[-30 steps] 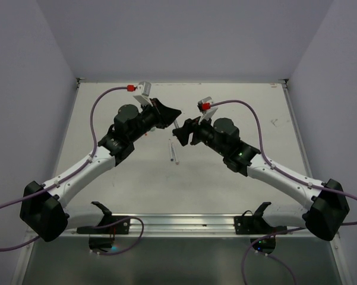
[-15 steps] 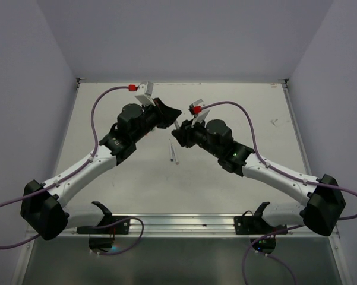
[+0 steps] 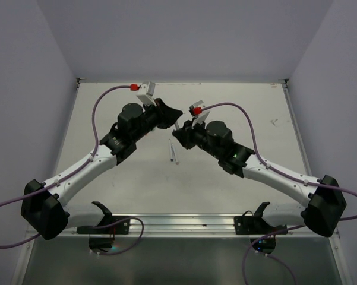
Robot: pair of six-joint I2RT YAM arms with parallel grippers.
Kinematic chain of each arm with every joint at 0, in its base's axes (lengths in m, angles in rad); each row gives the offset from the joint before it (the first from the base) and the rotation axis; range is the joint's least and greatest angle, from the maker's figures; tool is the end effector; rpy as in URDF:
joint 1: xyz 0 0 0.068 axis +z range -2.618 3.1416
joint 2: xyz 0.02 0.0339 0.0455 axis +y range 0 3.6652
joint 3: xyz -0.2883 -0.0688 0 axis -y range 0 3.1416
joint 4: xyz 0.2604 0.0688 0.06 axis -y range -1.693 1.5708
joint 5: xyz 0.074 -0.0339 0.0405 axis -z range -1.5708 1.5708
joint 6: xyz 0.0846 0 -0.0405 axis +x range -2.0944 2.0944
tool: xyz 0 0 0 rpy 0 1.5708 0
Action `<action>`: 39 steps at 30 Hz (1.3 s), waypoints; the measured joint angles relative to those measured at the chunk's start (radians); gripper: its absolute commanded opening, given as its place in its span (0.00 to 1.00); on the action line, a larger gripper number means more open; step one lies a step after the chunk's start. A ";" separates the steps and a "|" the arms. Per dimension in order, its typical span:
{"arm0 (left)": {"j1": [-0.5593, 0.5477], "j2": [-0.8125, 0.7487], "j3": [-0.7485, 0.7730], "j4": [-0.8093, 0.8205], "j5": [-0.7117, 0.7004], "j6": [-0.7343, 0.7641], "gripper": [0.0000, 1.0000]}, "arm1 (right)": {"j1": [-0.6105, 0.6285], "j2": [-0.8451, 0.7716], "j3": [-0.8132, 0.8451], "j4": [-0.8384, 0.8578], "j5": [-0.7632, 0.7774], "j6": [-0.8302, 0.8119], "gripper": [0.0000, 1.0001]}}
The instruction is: Open the pen caps
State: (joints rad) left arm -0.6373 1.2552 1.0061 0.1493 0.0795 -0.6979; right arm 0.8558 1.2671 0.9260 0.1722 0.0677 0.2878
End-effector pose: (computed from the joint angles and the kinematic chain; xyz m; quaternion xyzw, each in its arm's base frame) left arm 0.2815 -0.2168 0.3657 0.0042 0.7414 -0.4382 0.5082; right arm 0.2373 0.2646 0.3314 -0.1931 0.7393 0.3271 0.5560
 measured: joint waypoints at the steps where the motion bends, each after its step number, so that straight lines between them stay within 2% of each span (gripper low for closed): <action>1: 0.000 0.000 0.000 0.002 0.005 0.003 0.25 | 0.001 -0.005 -0.003 0.000 -0.001 0.004 0.00; 6: 0.000 0.000 0.000 0.011 0.051 0.011 0.32 | 0.000 -0.022 -0.023 0.011 -0.007 0.011 0.00; 11: 0.000 0.000 0.000 0.021 0.091 0.011 0.34 | -0.013 -0.041 -0.042 0.019 -0.031 0.019 0.00; 18: 0.008 0.000 -0.005 0.048 0.132 0.011 0.28 | -0.066 -0.064 -0.064 0.043 -0.106 0.039 0.00; 39: 0.022 0.000 -0.006 0.071 0.201 0.016 0.29 | -0.116 -0.062 -0.045 0.023 -0.314 0.029 0.00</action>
State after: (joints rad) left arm -0.6155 1.2556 1.0000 0.2199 0.2810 -0.6819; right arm 0.7395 1.2053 0.8814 0.1951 -0.2459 0.3172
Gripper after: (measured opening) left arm 0.293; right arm 0.176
